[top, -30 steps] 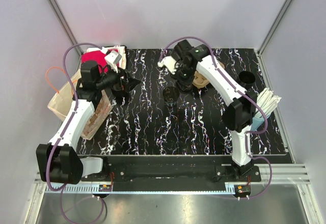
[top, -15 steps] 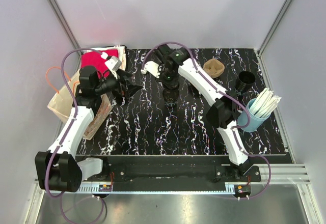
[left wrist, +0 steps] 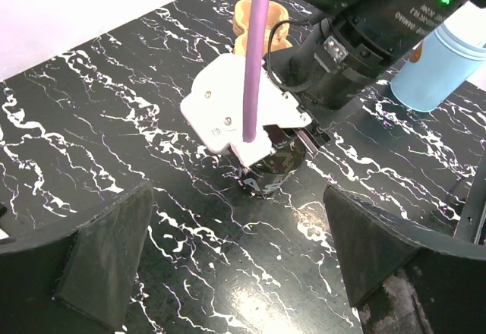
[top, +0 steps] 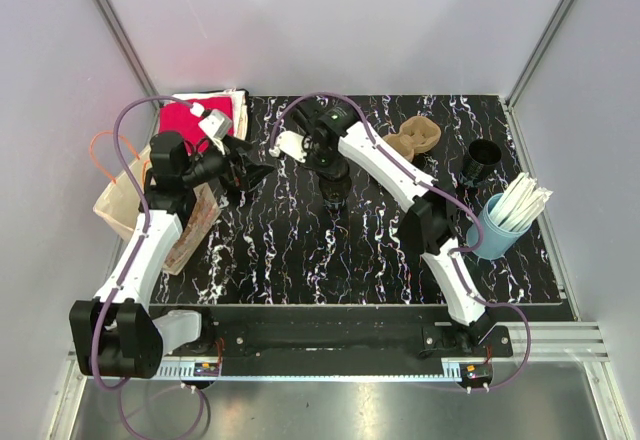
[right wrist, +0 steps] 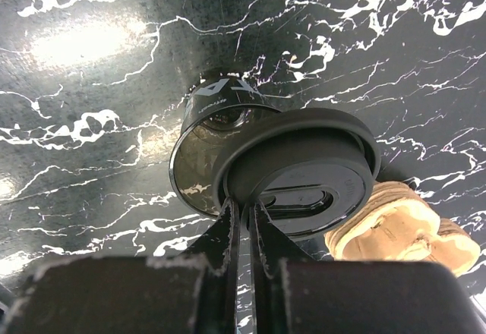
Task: Pack the takeout coffee
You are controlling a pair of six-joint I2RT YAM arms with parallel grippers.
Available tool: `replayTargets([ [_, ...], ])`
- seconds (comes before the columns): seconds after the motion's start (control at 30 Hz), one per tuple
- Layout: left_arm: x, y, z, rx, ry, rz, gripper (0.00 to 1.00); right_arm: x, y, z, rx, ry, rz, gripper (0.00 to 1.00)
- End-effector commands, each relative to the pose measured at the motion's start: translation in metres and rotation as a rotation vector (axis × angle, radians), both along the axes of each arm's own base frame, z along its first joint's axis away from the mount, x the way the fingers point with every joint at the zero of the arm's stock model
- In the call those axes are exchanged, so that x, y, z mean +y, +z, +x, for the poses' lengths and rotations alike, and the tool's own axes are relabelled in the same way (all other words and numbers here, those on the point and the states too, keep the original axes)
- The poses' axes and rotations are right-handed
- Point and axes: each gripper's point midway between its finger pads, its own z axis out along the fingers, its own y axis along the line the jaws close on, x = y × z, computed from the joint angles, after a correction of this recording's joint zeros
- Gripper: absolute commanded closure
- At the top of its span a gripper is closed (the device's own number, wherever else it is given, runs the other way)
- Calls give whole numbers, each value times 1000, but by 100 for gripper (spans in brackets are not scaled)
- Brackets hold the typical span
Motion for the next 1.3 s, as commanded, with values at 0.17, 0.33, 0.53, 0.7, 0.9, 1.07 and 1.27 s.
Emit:
replayTargets([
  [0.17,4,19,0,-81,17,-14,1,-59,-1,-60,184,67,-280,91],
  [0.33,4,20,-1,-80,14,-17,1,-58,-8,-69,214,72,-290,91],
  [0.53,3,18,-1,-77,11,-17,1,-55,-5,-69,204,76,-284,91],
  [0.7,4,18,-1,-75,13,-19,1,-53,4,-71,179,88,-279,90],
  [0.9,5,16,0,-71,15,-22,1,-53,16,-74,146,94,-268,90],
  [1.07,5,17,-1,-71,15,-25,1,-55,21,-76,136,99,-274,90],
  [1.27,6,16,-1,-69,15,-28,1,-63,14,-83,164,100,-306,90],
])
